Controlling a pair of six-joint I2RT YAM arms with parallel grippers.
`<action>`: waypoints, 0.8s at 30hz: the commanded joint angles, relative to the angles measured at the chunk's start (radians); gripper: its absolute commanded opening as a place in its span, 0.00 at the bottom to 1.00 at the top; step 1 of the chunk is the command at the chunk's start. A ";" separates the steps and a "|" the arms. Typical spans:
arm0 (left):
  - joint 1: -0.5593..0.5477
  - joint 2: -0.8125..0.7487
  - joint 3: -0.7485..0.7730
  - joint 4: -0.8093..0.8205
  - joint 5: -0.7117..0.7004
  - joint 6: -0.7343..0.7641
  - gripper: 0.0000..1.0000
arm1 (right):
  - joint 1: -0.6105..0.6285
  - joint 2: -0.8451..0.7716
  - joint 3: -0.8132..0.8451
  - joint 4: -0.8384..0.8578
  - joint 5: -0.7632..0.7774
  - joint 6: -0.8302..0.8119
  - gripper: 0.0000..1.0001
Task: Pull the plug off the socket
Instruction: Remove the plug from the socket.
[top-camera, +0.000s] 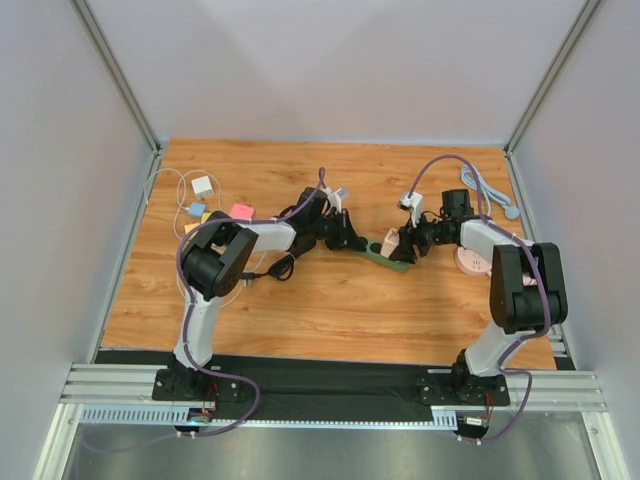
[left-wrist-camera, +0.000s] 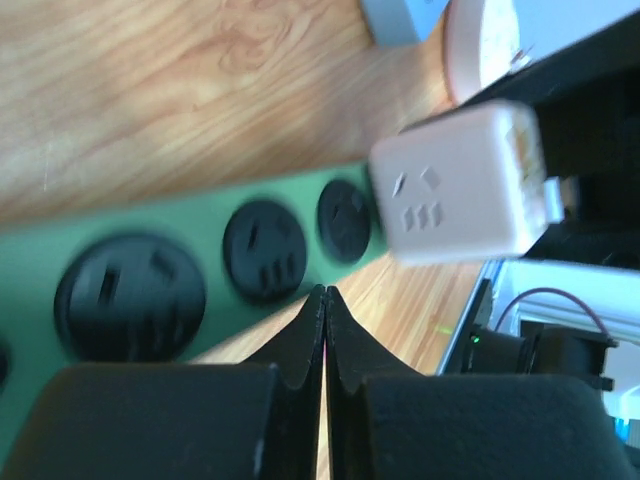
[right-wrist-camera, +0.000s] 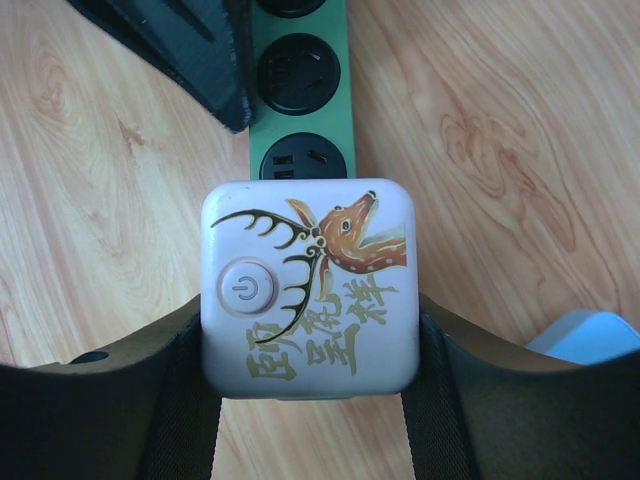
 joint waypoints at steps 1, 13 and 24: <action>-0.018 0.042 -0.046 -0.187 -0.056 0.066 0.00 | -0.044 -0.035 0.034 0.157 -0.134 0.023 0.00; -0.021 -0.050 -0.044 -0.175 -0.032 0.083 0.00 | 0.129 -0.100 0.080 -0.005 0.090 0.023 0.00; -0.020 -0.380 -0.144 -0.189 -0.134 0.337 0.78 | 0.117 -0.107 0.115 -0.104 0.003 0.023 0.00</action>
